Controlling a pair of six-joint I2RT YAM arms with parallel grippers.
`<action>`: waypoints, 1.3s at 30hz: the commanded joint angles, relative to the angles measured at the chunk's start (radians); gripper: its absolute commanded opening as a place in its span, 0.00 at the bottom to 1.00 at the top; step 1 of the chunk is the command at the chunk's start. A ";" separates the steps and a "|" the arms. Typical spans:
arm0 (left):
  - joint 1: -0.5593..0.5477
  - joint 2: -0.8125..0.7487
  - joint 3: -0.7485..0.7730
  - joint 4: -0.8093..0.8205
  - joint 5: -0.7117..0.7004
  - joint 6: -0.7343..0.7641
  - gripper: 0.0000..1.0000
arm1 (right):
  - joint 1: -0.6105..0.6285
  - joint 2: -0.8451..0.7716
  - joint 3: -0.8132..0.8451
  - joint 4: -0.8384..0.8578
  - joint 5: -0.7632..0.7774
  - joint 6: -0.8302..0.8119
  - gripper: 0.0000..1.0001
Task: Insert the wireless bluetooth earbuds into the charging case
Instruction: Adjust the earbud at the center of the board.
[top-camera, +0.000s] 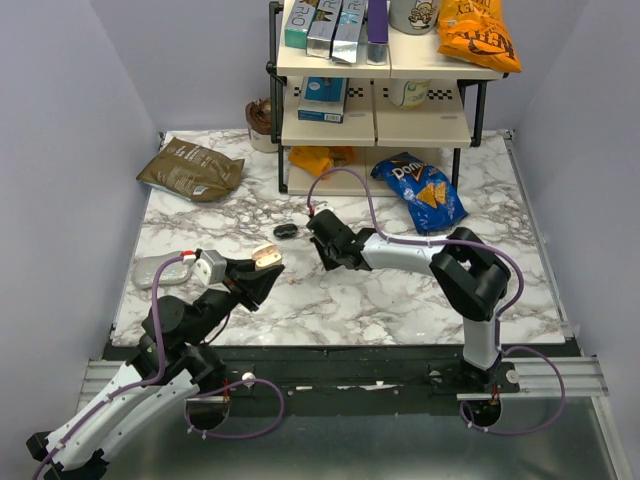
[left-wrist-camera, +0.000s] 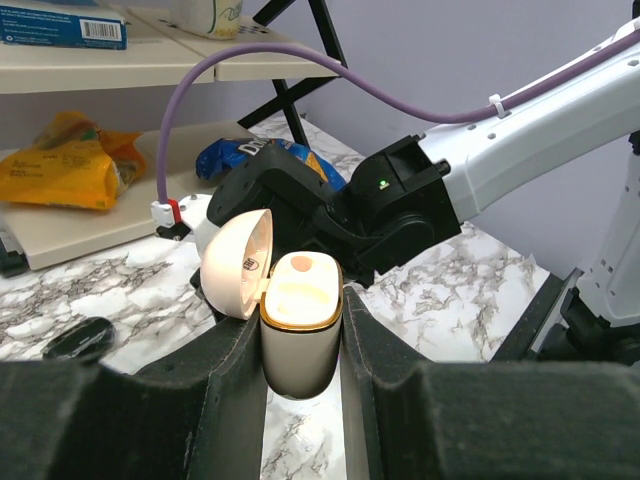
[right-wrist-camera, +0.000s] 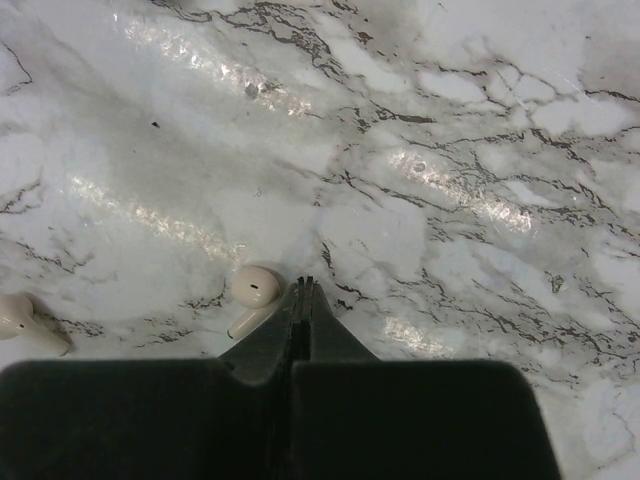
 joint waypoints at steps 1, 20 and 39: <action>0.000 0.005 0.005 0.008 -0.015 0.004 0.00 | -0.020 -0.012 -0.064 -0.034 -0.005 0.019 0.04; 0.000 0.006 0.002 0.013 -0.010 -0.001 0.00 | -0.020 -0.029 -0.044 -0.021 -0.091 0.014 0.15; 0.000 0.002 -0.003 0.016 -0.024 -0.007 0.00 | -0.064 -0.043 0.142 -0.218 -0.171 0.453 0.55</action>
